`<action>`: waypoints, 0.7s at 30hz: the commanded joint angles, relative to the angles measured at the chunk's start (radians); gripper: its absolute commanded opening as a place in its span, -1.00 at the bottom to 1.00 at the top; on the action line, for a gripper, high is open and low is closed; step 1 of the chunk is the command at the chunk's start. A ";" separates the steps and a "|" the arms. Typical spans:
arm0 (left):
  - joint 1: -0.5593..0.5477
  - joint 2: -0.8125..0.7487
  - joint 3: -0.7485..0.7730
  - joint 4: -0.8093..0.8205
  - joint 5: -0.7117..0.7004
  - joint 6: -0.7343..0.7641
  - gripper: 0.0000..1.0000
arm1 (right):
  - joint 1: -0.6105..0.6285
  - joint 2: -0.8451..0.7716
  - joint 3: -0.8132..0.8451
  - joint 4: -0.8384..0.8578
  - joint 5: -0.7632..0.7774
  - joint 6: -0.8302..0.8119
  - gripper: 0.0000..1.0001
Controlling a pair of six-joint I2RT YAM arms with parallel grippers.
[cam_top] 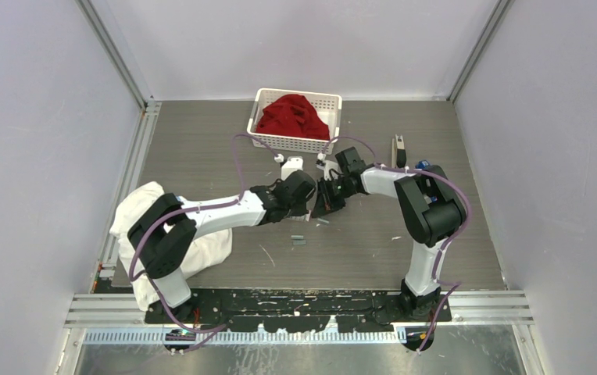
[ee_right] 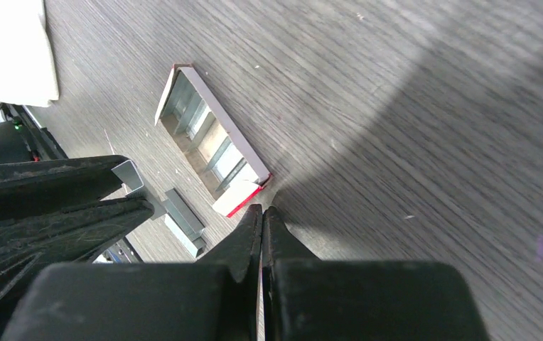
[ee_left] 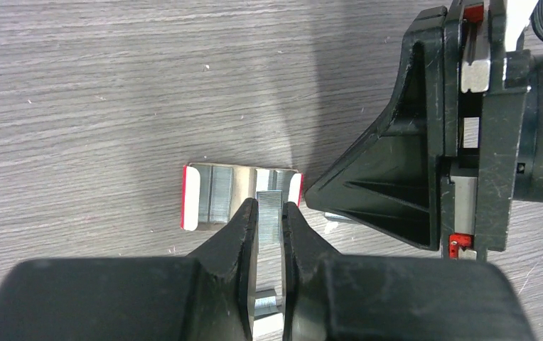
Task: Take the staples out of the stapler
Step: Place the staple in the staple box.
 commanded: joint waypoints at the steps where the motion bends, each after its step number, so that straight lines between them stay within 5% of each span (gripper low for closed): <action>1: -0.007 -0.010 -0.007 0.068 -0.050 0.032 -0.90 | -0.009 -0.008 0.008 0.016 -0.017 -0.001 -0.98; 21: -0.006 0.028 -0.004 0.064 -0.042 0.067 -0.90 | -0.013 -0.003 0.012 0.011 -0.009 -0.013 -0.98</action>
